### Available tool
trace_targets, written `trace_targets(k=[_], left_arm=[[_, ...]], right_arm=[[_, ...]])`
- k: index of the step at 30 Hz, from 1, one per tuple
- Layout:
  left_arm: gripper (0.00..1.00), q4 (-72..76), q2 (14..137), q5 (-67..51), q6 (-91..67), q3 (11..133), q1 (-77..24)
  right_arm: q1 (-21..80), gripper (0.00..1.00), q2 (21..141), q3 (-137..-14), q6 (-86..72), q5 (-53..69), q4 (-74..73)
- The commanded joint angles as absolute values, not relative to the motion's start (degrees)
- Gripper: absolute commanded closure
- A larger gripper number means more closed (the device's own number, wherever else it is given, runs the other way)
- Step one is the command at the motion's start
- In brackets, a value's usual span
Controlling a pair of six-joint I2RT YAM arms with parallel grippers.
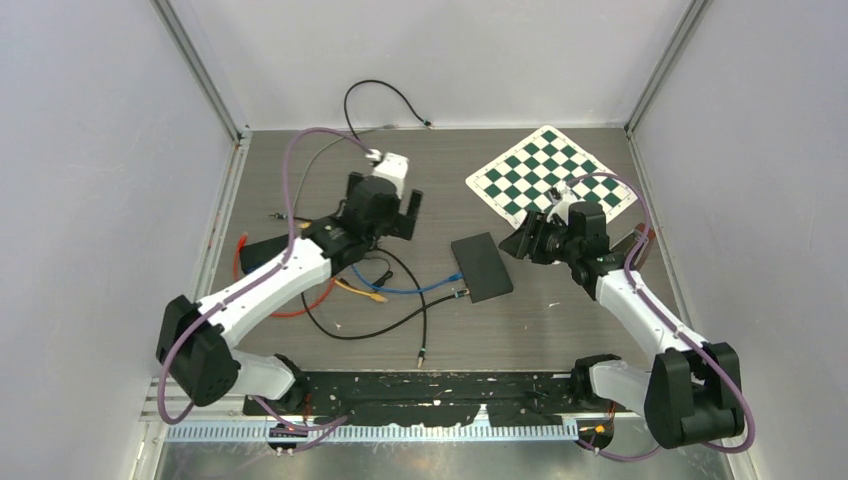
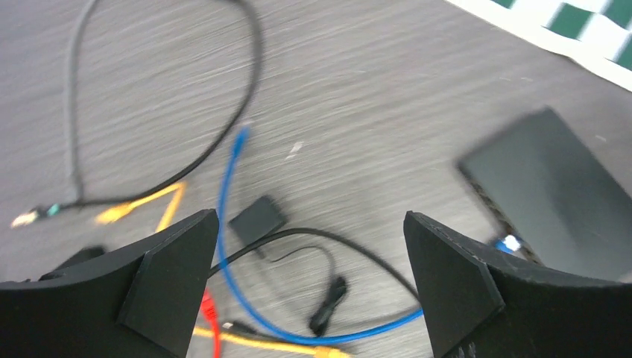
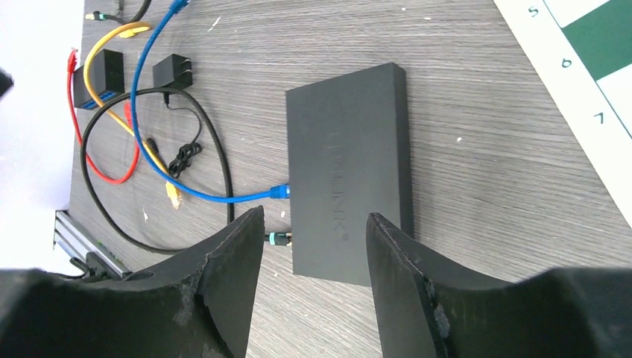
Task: Insert the plug into the switch port
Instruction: Insert the connector into the switch port, then pick up the connector from the center of the board.
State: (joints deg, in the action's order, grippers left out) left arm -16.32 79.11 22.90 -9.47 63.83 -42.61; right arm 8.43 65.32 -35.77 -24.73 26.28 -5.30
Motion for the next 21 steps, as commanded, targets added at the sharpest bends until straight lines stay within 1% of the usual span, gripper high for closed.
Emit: trace_targets(k=[1, 2, 4, 5, 8, 11, 15, 17, 19, 21], left_arm=[[0.01, -29.2, 76.7, 28.3, -18.2, 65.0, -34.0], [0.03, -31.3, 76.6, 27.1, -19.7, 65.0, -31.0], [0.12, -33.8, 76.1, 22.7, -20.2, 64.2, -25.4], [0.14, -34.1, 75.5, 20.1, -19.6, 63.2, -23.1], [0.17, -32.1, 73.6, 13.3, -19.2, 59.5, -16.3], [0.19, -29.2, 73.9, 9.0, -18.6, 58.1, -12.4], [0.23, -27.0, 77.7, 1.9, -18.5, 59.4, -8.6], [0.26, -26.9, 79.8, 0.8, -18.5, 60.2, -7.2], [0.29, -26.4, 81.9, -0.7, -18.6, 60.5, -5.8], [0.36, -25.7, 84.2, -3.5, -19.2, 60.5, -4.5]], right_arm=[[10.5, 0.41, 61.6, -37.6, -23.9, 24.6, -6.4], [11.2, 0.41, 61.3, -37.9, -24.2, 24.7, -6.5], [12.0, 0.41, 60.7, -38.2, -24.6, 25.4, -6.1], [12.6, 0.41, 60.6, -38.3, -24.8, 25.6, -6.0], [13.6, 0.42, 60.5, -39.1, -25.2, 26.2, -6.0], [14.5, 0.42, 60.2, -39.5, -25.4, 26.1, -5.6], [15.5, 0.42, 60.1, -40.6, -25.6, 27.0, -5.4], [15.6, 0.42, 60.0, -40.6, -25.5, 27.5, -5.3], [15.6, 0.42, 59.9, -40.5, -25.6, 27.8, -5.2], [15.6, 0.42, 60.1, -40.2, -25.8, 28.0, -4.6]])
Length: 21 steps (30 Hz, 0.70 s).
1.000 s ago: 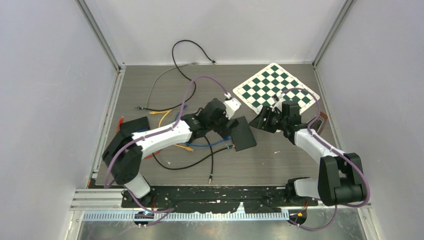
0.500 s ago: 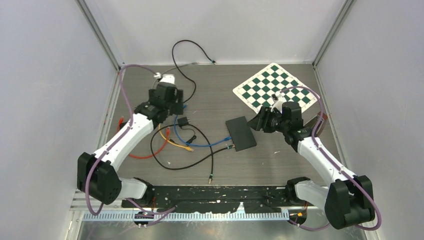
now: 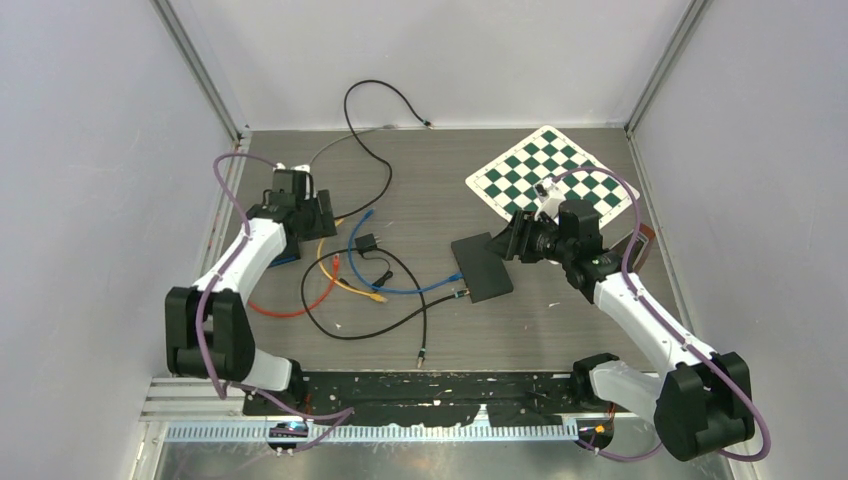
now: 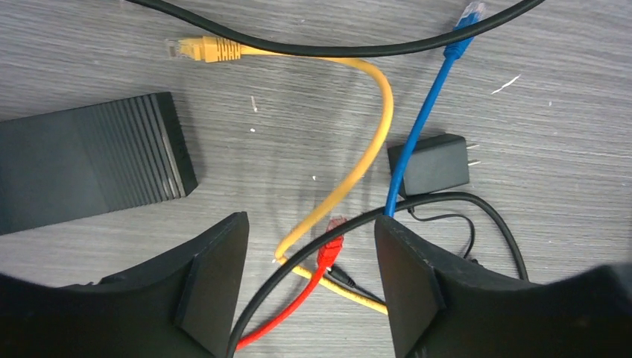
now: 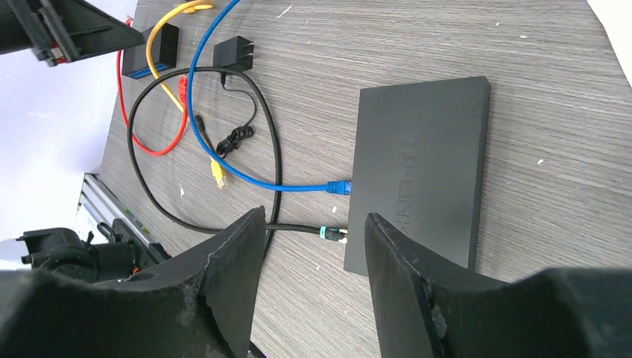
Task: Insert the plug into the switch port
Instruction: Pick up the connector from the center of the board.
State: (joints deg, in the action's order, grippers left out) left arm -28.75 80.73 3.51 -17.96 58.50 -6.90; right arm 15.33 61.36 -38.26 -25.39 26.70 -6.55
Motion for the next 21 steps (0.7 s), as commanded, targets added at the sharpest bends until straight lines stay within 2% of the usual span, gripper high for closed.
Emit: trace_targets(k=[1, 5, 9, 13, 17, 21], left_arm=[[0.4, -25.4, 85.8, -4.1, -19.8, 60.6, -4.2], [0.5, -23.3, 89.5, -7.4, -20.0, 60.2, -3.7], [0.77, -22.5, 90.5, -8.4, -19.3, 60.1, -3.7], [1.0, -25.2, 88.4, -7.3, -17.3, 62.0, -3.7], [1.0, -29.3, 85.2, -4.8, -14.4, 65.5, -3.8], [1.0, -33.2, 82.0, 3.8, -12.2, 68.8, -4.7]], right_arm=[[15.6, 0.42, 60.2, -40.1, -25.9, 28.1, -4.4], [15.7, 0.42, 60.6, -39.6, -25.8, 28.3, -4.1], [15.7, 0.42, 60.7, -39.6, -25.5, 28.3, -3.8], [15.7, 0.42, 60.9, -39.8, -25.3, 28.1, -3.9], [15.8, 0.42, 61.0, -40.2, -25.5, 28.3, -3.6], [15.9, 0.42, 61.0, -40.8, -25.8, 28.1, -3.6]])
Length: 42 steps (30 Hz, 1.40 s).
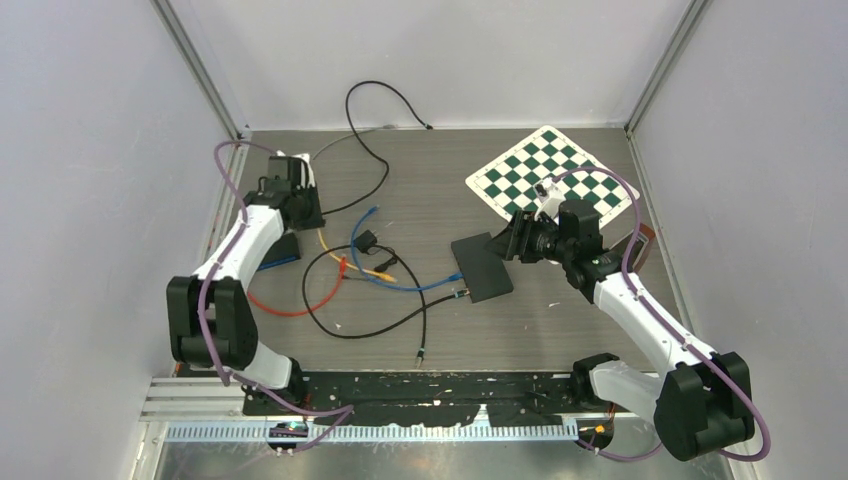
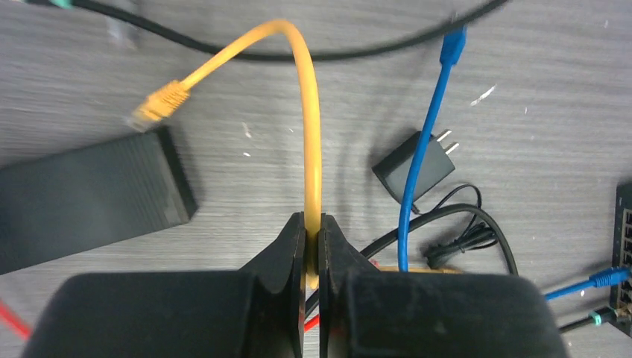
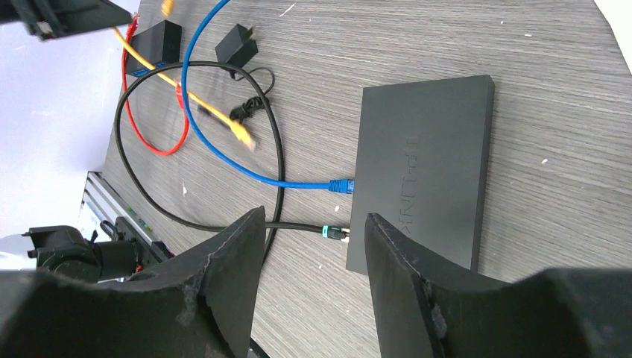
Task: Insert the plug into the switch port
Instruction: Pick up the connector from the center of the board.
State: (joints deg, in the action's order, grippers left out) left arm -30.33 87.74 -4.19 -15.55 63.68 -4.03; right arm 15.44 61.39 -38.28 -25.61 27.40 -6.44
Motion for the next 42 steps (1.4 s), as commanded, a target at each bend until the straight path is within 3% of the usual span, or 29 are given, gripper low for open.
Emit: trace_targets(k=[1, 10, 21, 26, 35, 42], left_arm=[[1.0, -33.5, 81.3, 5.8, -11.5, 68.9, -5.2], [1.0, -22.9, 71.8, 17.7, 3.2, 60.5, -12.4], [1.0, -20.3, 65.9, 28.2, 23.8, 63.4, -20.3], [1.0, -12.7, 64.7, 31.7, 35.9, 59.0, -25.1], [1.0, -7.9, 58.5, 10.6, 41.6, 51.9, -28.6], [1.0, -3.8, 48.9, -15.4, 43.1, 47.1, -28.6]], right_arm=[[16.0, 0.42, 60.9, -40.9, -25.8, 28.1, -3.6], [16.7, 0.42, 58.9, -42.2, -25.1, 27.4, -4.9], [17.6, 0.41, 55.5, -43.2, -24.2, 26.1, -5.5], [18.4, 0.41, 55.0, -44.0, -23.8, 23.7, -7.1], [19.3, 0.37, 55.7, -46.1, -24.6, 22.7, -6.2], [19.3, 0.36, 58.7, -48.4, -25.6, 25.5, -1.9]])
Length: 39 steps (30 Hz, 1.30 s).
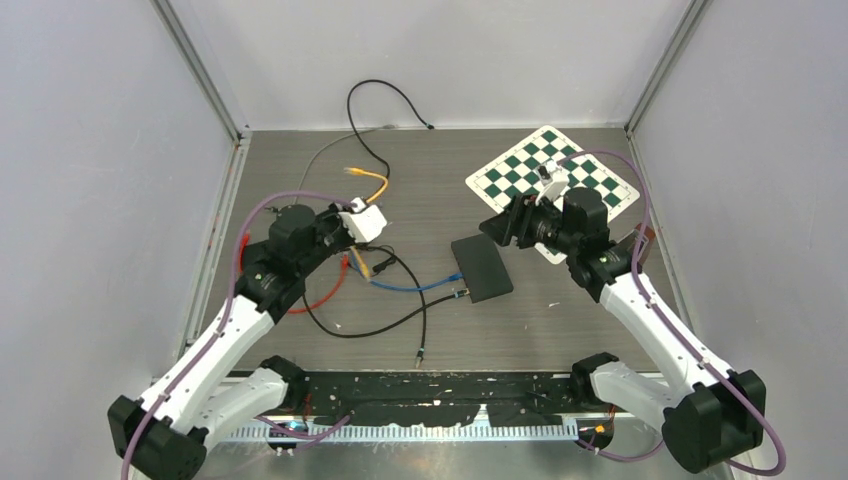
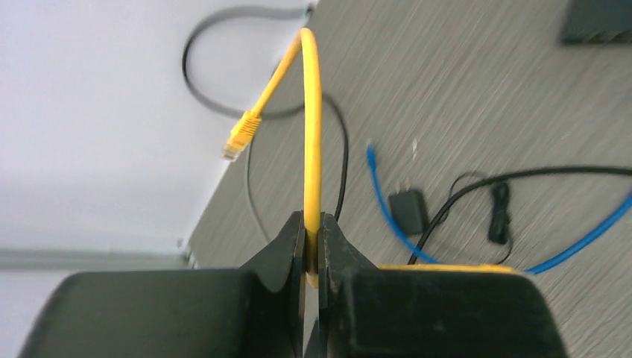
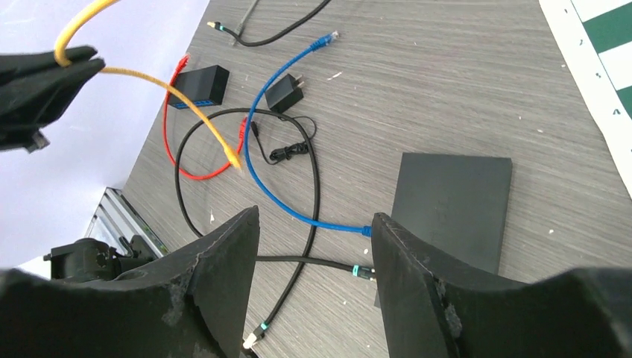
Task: Insert the plug into the switch port
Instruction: Pick up the connector from the center of the board.
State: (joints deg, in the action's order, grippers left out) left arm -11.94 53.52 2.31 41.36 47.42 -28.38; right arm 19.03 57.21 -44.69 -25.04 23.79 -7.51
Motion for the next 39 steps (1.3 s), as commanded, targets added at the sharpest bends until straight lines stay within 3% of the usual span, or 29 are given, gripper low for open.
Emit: trace_targets(k=[1, 6, 12, 20, 32, 39], left_arm=[[1.0, -4.2, 48.4, -18.8, 43.6, 47.2, -28.6], [1.0, -10.0, 47.5, -29.7, 47.1, 48.3, -28.6], [1.0, -6.4, 44.6, -39.0, 49.3, 44.1, -28.7], [1.0, -6.3, 44.9, -43.5, 55.7, 41.9, -28.6], [1.0, -6.0, 48.3, -43.9, 58.8, 42.2, -28.7], [1.0, -5.0, 49.0, -43.6, 59.3, 42.0, -28.7]], right_arm=[[19.3, 0.36, 59.1, -48.7, -25.8, 25.9, -0.8], [19.4, 0.35, 60.3, -48.3, -28.1, 31.1, 10.0], [20.2, 0.35, 62.0, -46.3, -34.3, 39.4, 27.0], [22.8, 0.35, 66.1, -52.0, -34.4, 38.6, 15.1], [29.0, 0.36, 69.6, -50.7, -43.0, 35.4, 13.0], [30.5, 0.44, 70.6, -47.5, -49.3, 34.1, 16.9]])
